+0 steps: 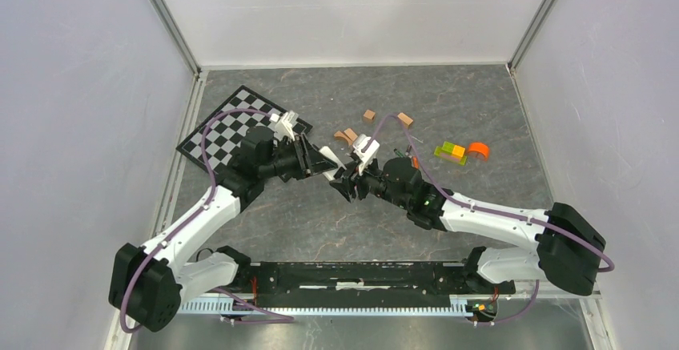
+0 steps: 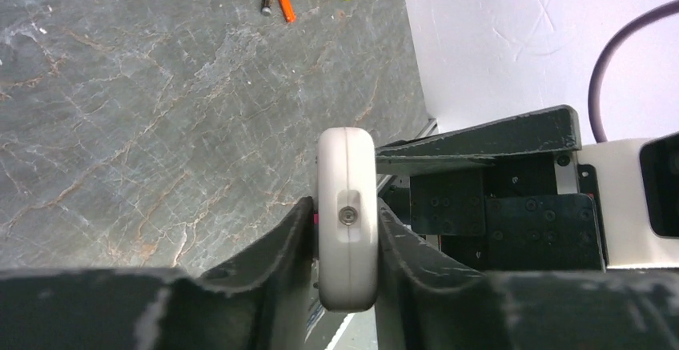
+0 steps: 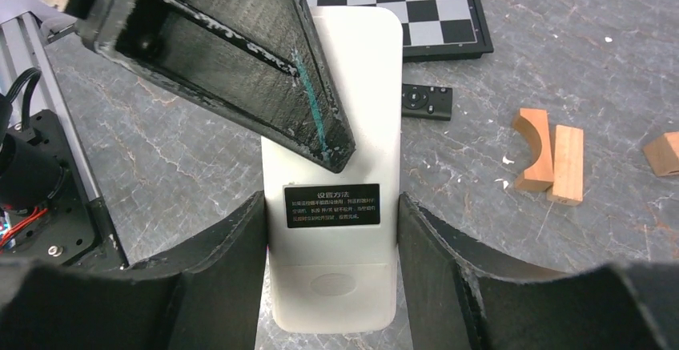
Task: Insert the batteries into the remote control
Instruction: Pick up the remote control from the center of the board.
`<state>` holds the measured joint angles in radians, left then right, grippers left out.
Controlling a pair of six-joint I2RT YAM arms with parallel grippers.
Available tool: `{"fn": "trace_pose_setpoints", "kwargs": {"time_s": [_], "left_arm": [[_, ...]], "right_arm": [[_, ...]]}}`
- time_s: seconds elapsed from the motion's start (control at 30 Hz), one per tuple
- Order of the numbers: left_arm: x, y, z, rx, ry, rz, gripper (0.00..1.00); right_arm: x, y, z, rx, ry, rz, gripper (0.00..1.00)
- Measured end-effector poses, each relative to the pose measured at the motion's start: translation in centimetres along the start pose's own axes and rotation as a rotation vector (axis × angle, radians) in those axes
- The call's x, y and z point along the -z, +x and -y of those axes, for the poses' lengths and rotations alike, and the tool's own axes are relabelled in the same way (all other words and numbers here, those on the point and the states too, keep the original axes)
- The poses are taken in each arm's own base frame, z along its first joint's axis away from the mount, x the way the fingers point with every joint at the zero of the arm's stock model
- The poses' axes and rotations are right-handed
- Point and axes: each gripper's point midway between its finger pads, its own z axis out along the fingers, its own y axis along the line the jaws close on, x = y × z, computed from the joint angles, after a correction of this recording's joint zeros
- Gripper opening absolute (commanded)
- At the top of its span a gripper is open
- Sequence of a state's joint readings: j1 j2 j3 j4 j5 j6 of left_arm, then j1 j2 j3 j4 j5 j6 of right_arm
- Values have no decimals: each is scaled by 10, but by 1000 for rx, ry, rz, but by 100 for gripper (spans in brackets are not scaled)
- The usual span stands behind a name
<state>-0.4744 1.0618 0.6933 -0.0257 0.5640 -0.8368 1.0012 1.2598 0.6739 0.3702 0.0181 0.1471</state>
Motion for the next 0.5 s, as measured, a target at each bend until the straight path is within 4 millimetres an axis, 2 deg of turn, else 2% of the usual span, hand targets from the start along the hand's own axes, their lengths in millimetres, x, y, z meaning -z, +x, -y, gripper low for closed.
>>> {"fn": "trace_pose_setpoints", "kwargs": {"time_s": [0.1, 0.13, 0.2, 0.27, 0.3, 0.4, 0.5], "left_arm": [[-1, -4, -4, 18, -13, 9, 9], [-1, -3, -5, 21, -13, 7, 3], [-2, -3, -6, 22, -13, 4, 2], [-3, -3, -7, 23, -15, 2, 2], [-3, -2, -7, 25, -14, -2, 2], [-3, -1, -3, 25, -6, -23, 2], [-1, -10, 1, 2, 6, -11, 2]], "right_arm": [[0, -3, 2, 7, 5, 8, 34], [0, -3, 2, 7, 7, 7, 38], [0, -2, 2, 8, 9, 5, 60], [0, -2, 3, 6, 11, 1, 91], [0, -2, 4, 8, 13, 1, 97], [2, -5, 9, -32, 14, 9, 98], [15, -15, 30, -127, 20, 55, 98]]}}
